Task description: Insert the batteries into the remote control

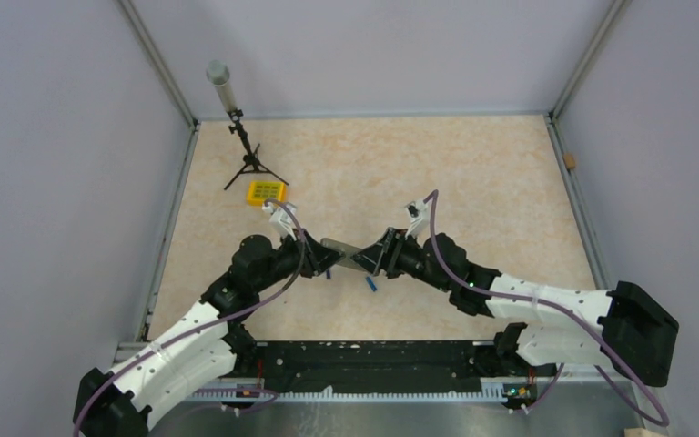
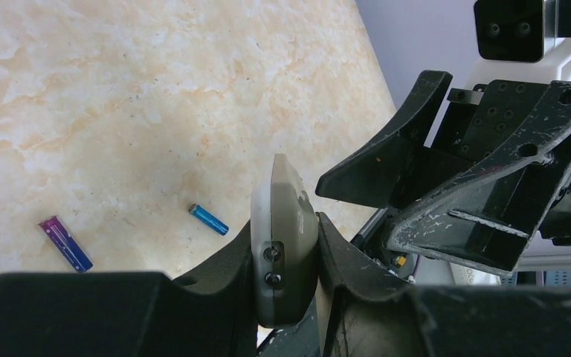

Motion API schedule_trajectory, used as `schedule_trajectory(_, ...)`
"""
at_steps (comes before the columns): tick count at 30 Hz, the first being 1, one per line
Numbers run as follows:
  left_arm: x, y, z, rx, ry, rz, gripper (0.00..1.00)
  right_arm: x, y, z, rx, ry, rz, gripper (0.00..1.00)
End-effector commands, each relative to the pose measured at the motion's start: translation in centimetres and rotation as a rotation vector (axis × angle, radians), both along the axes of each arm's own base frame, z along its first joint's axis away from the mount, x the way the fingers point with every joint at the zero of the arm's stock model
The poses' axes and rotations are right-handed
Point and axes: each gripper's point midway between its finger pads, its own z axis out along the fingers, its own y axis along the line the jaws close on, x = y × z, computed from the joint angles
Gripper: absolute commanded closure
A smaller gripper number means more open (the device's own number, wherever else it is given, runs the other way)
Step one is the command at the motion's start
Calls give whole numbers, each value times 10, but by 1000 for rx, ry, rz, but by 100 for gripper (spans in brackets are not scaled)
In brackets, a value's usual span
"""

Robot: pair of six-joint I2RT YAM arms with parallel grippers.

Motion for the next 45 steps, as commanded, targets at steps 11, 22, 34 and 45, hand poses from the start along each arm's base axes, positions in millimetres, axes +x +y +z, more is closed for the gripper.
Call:
schedule_trajectory(11,-2,-4,43,-82,-85,-23,100,5,-6,-8,-67,1,-42,42)
schedule_trajectory(22,-5,-10,48,-97,-86,-57,100,11,1,-14,-110,6,-46,42)
schedule_trajectory(34,4,-3,34,-27,-98,-12,100,12,4,-4,-112,-19,-44,41)
schedule_trajectory(45,9,3,25,14,-100,26,100,12,4,-1,-150,-40,-61,41)
